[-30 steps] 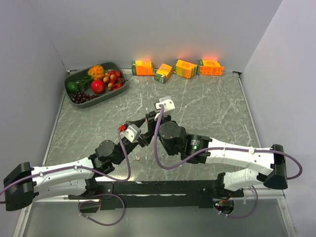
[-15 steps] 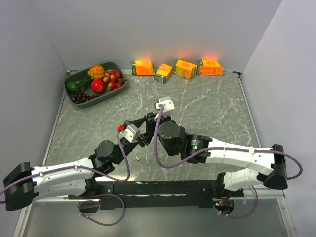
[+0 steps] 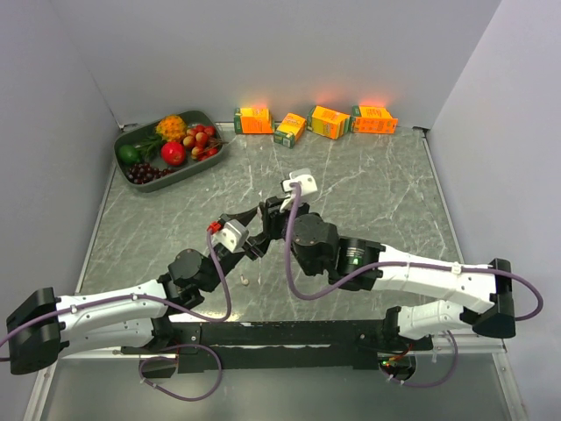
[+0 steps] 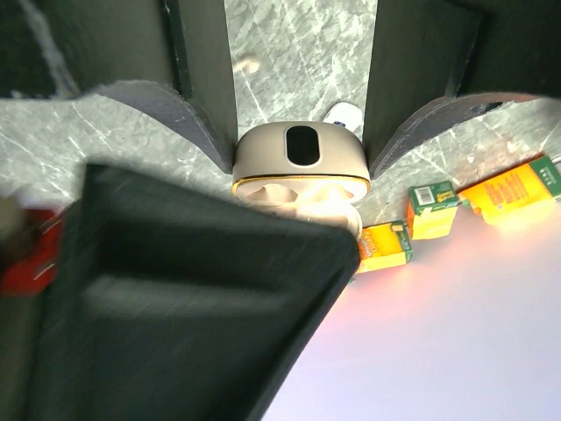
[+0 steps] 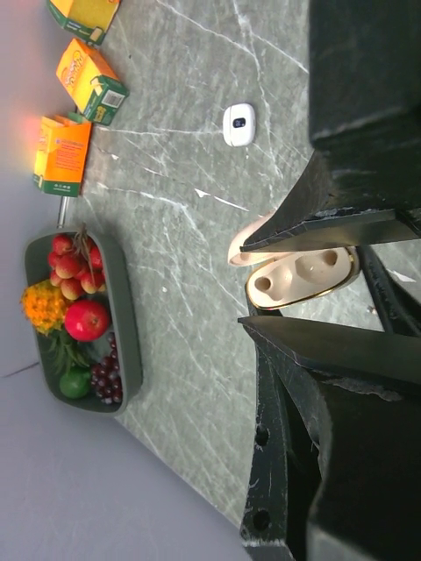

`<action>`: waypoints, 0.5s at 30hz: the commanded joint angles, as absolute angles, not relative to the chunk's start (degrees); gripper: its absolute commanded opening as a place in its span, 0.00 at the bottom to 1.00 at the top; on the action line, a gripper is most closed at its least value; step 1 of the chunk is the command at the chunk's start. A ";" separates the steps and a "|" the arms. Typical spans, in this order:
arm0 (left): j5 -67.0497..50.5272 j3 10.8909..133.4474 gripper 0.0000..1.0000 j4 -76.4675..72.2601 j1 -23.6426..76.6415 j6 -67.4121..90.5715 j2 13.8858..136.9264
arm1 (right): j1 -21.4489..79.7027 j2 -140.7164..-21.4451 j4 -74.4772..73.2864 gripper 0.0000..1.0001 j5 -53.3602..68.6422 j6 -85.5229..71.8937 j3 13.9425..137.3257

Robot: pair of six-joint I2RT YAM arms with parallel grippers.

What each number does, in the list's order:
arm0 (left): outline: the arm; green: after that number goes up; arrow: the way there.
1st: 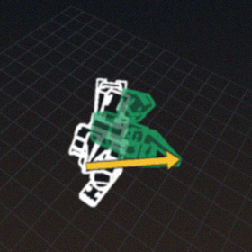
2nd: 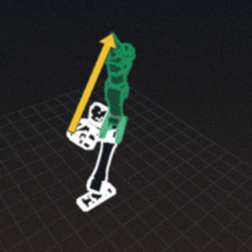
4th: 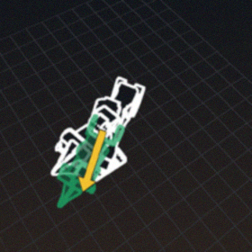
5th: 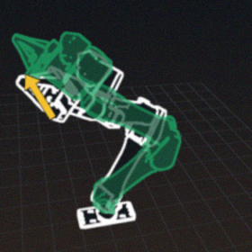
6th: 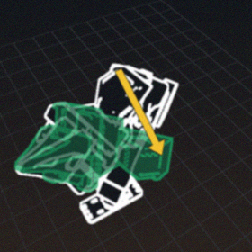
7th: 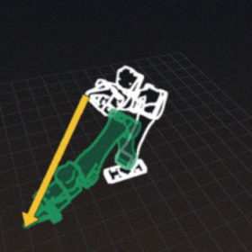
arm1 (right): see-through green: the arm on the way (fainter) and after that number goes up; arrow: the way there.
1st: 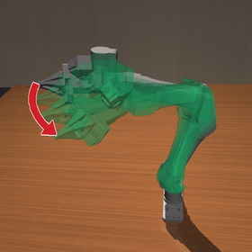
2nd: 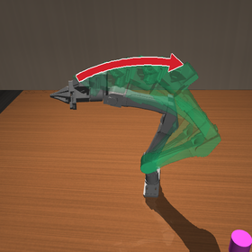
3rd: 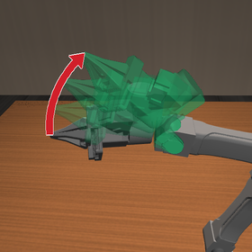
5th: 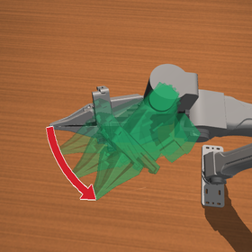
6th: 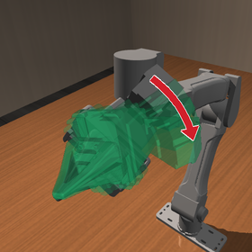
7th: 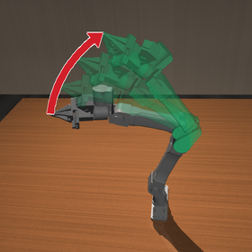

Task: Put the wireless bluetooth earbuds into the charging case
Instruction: Place the earbud in the charging case.

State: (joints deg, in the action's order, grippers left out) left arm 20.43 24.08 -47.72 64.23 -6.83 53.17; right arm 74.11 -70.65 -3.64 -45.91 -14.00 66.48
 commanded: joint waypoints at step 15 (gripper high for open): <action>19.96 24.52 0.01 -50.63 64.25 -7.47 53.79 | 56.52 -53.09 -16.52 0.78 -13.63 -28.13 61.70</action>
